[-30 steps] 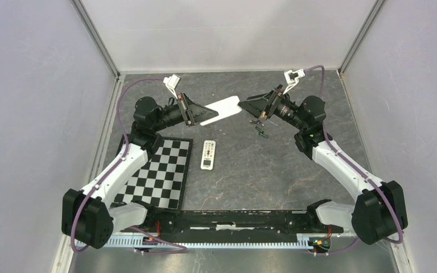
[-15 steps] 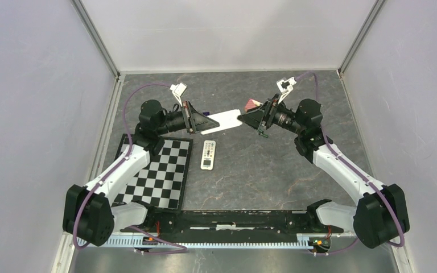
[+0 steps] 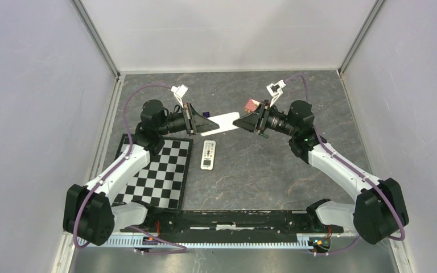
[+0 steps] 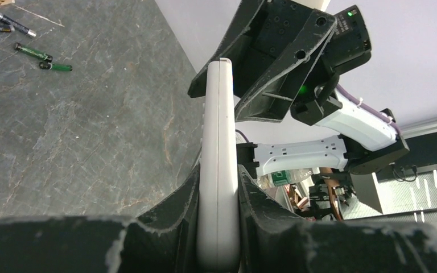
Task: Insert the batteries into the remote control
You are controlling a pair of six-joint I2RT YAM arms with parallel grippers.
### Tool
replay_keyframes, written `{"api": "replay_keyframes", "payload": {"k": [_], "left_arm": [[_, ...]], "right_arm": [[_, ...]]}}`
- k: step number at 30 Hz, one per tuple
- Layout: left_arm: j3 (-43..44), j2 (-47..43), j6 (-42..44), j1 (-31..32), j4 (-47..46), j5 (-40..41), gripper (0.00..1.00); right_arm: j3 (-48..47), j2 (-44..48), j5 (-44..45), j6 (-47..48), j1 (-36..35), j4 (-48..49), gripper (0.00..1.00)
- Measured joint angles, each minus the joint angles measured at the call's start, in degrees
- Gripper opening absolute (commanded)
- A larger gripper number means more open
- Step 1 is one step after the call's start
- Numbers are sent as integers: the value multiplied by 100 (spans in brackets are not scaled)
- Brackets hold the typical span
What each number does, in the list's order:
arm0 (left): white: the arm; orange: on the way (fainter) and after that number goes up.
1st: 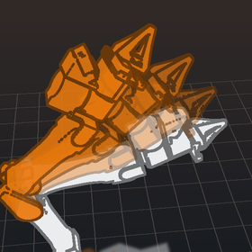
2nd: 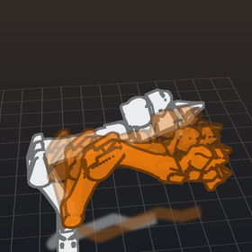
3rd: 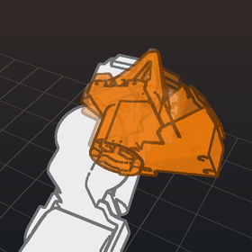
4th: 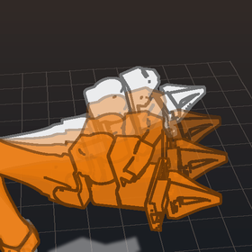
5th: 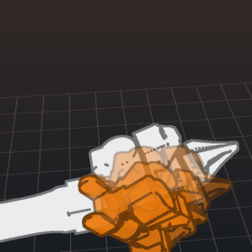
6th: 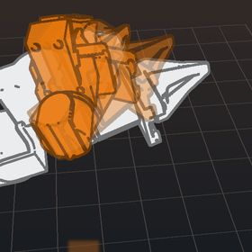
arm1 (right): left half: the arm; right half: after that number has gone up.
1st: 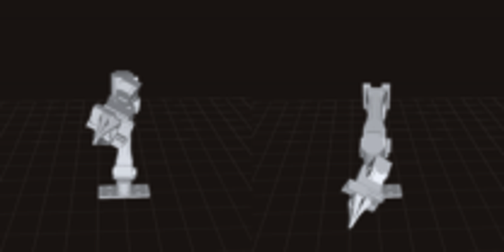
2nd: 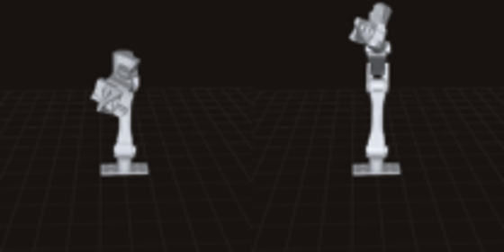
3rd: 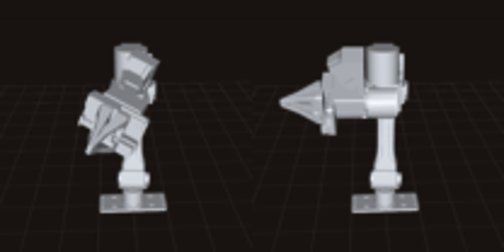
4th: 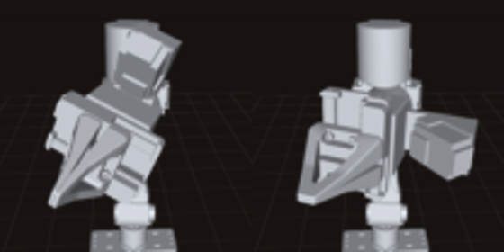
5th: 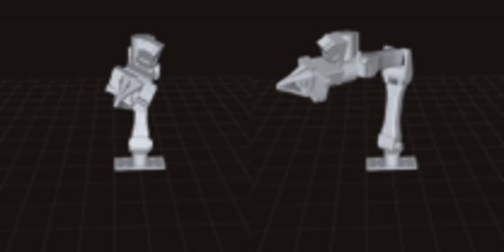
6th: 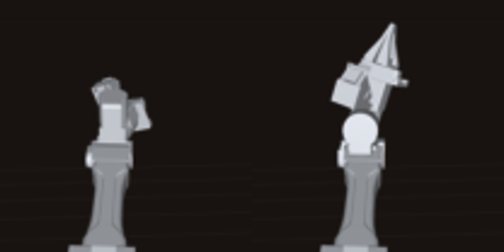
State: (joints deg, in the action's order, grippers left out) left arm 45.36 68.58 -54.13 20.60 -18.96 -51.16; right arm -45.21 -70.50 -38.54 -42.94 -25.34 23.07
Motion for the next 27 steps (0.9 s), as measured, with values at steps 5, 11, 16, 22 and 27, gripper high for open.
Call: {"api": "replay_keyframes", "payload": {"k": [5, 11, 16, 22, 27], "left_arm": [[85, 0, 306, 0, 433, 50, 2], [258, 0, 647, -2, 931, 195, 2], [304, 0, 835, -13, 1228, 363, 2], [313, 0, 909, -13, 1335, 457, 2], [343, 0, 916, -15, 1342, 459, 2]], "right_arm": [[0, 0, 26, -17, -26, -74, 35], [-90, -9, 212, 125, -26, -479, 23], [-149, -13, 260, 129, -26, -588, 13], [-225, -50, 234, 120, -39, -662, 13], [-280, -83, 168, 94, -103, -688, 18]]}}
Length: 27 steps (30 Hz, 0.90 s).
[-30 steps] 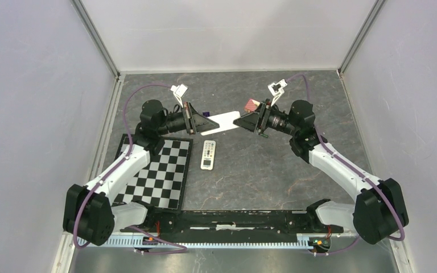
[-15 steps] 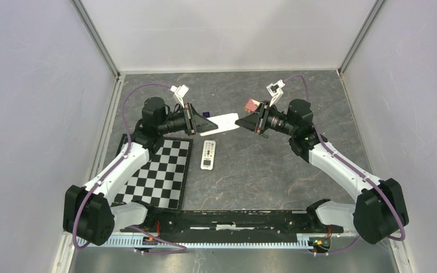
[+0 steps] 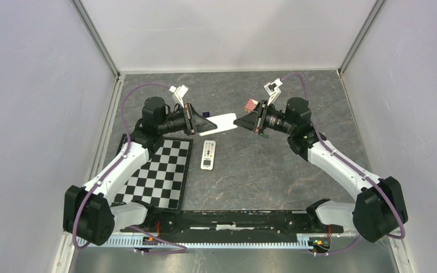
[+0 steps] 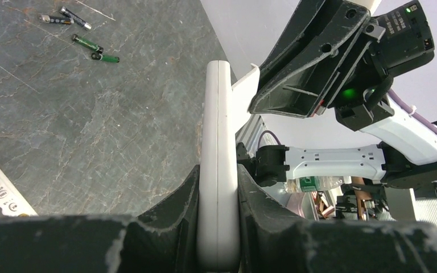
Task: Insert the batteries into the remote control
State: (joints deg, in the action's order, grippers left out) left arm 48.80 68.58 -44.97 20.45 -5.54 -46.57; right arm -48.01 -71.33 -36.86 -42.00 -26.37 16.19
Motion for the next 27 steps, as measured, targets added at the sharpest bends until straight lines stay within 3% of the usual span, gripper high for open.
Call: {"api": "replay_keyframes", "payload": {"k": [2, 7, 14, 20, 27], "left_arm": [[0, 0, 9, -11, 22, 0, 2], [0, 0, 74, -24, 162, 48, 2], [74, -2, 376, -9, 619, 348, 2], [225, -17, 820, -7, 1303, 1104, 2], [225, -48, 1010, -7, 1832, 2000, 2]], "right_arm": [[-20, -24, 4, -2, -31, -4, 20], [-44, -98, 33, -2, -116, -15, 0], [-44, -98, 118, 9, -205, -44, 0], [17, -22, 361, 35, -208, -50, 0], [946, 151, 610, 79, -208, 22, 0]]}}
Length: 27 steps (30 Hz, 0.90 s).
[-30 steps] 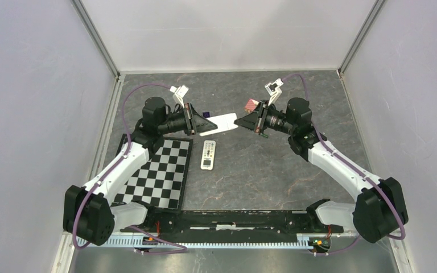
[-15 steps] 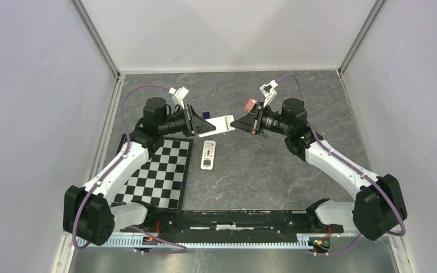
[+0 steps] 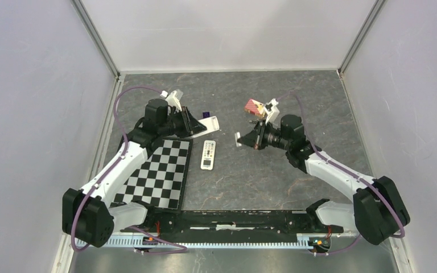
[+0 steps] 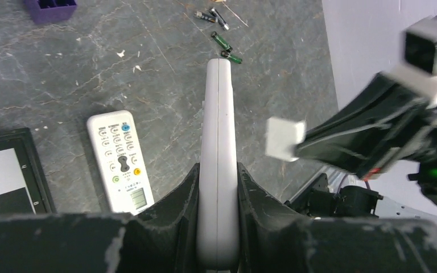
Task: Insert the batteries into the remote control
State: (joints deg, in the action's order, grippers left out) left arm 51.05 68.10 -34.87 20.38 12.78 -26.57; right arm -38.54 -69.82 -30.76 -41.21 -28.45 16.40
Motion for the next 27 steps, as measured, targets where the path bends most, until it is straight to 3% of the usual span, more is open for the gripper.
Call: {"api": "replay_keyframes", "payload": {"k": [9, 27], "left_arm": [[0, -260, 24, 0, 37, 181, 2], [0, -214, 22, 0, -361, -686, 2]], "right_arm": [[1305, -396, 76, 63, 0, -208, 0], [1228, -1786, -1091, 476, 17, 369, 1]]}}
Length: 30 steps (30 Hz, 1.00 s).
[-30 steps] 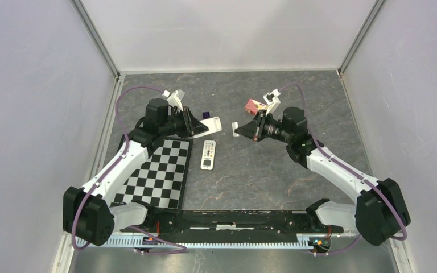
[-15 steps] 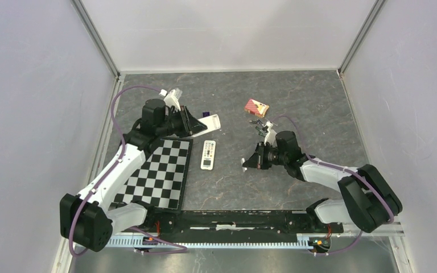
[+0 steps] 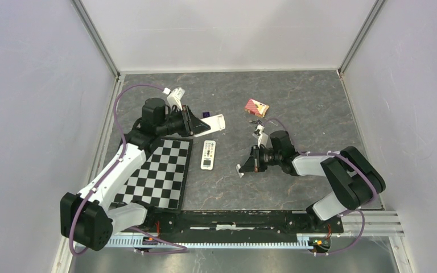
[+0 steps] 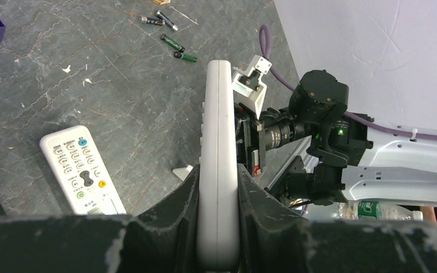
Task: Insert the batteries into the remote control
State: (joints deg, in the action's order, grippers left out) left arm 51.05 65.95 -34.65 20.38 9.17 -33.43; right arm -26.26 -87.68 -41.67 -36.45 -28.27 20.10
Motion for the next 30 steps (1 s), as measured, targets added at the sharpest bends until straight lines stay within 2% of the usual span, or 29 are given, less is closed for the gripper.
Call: {"api": "replay_keyframes", "payload": {"k": [2, 4, 8, 10, 12, 18, 22, 27, 30], "left_arm": [[0, 0, 0, 0, -7, -20, 2], [0, 0, 0, 0, -17, -46, 2], [0, 0, 0, 0, -31, -138, 2], [0, 0, 2, 0, -31, -170, 2], [0, 0, 0, 0, -31, -216, 2], [0, -22, 79, 0, -4, -389, 2], [0, -133, 223, 0, 39, -629, 2], [-13, -391, 256, 0, -323, -1379, 2], [-83, -664, 273, 7, -640, -1794, 2]], "right_arm": [[-22, -42, -37, 79, 33, 28, 4], [-31, -55, -44, 175, 114, 37, 13], [-96, -70, 142, 474, 264, -129, 50], [-98, -70, 286, 636, 313, -267, 62], [-116, -26, 306, 684, 343, -299, 68], [-238, 411, 949, 1029, 435, -776, 68], [-573, 691, 1703, 1300, 629, -1259, 60], [-1185, 850, 2789, 1676, 739, -1567, 44], [-1530, 846, 3307, 1941, 739, -1633, 44]]}}
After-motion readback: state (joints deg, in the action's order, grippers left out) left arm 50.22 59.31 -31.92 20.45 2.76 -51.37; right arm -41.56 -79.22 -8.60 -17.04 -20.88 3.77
